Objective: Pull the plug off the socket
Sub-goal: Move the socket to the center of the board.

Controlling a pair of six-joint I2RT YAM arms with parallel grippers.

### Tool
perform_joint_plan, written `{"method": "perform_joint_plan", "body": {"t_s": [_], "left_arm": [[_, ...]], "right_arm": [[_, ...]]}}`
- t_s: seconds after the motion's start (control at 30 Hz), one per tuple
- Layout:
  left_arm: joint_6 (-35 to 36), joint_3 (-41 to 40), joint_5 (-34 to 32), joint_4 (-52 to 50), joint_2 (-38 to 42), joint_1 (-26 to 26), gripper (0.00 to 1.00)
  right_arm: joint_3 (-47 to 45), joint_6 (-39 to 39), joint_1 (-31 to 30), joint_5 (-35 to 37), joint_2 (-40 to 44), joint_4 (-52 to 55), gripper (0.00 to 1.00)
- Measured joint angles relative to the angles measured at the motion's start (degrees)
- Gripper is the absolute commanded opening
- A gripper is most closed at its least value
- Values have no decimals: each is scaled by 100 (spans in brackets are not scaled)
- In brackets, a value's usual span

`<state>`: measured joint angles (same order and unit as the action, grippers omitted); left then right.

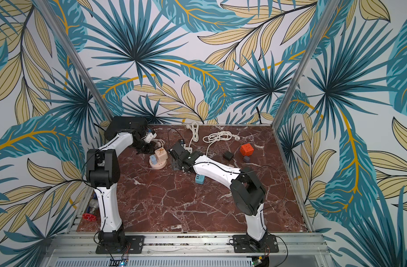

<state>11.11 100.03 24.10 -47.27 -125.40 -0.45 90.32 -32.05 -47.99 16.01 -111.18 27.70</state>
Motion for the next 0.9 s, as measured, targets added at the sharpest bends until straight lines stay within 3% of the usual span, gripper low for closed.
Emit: {"method": "perform_joint_plan", "body": {"t_s": [0.6,0.9], "left_arm": [[420,-2610,1191,190,1620,-144,0],[501,-3141,1388,450,1882,-177,0]], "right_arm": [[638,42,0,-492,-647,87,73],[658,42,0,-935,-782,31,75]]}}
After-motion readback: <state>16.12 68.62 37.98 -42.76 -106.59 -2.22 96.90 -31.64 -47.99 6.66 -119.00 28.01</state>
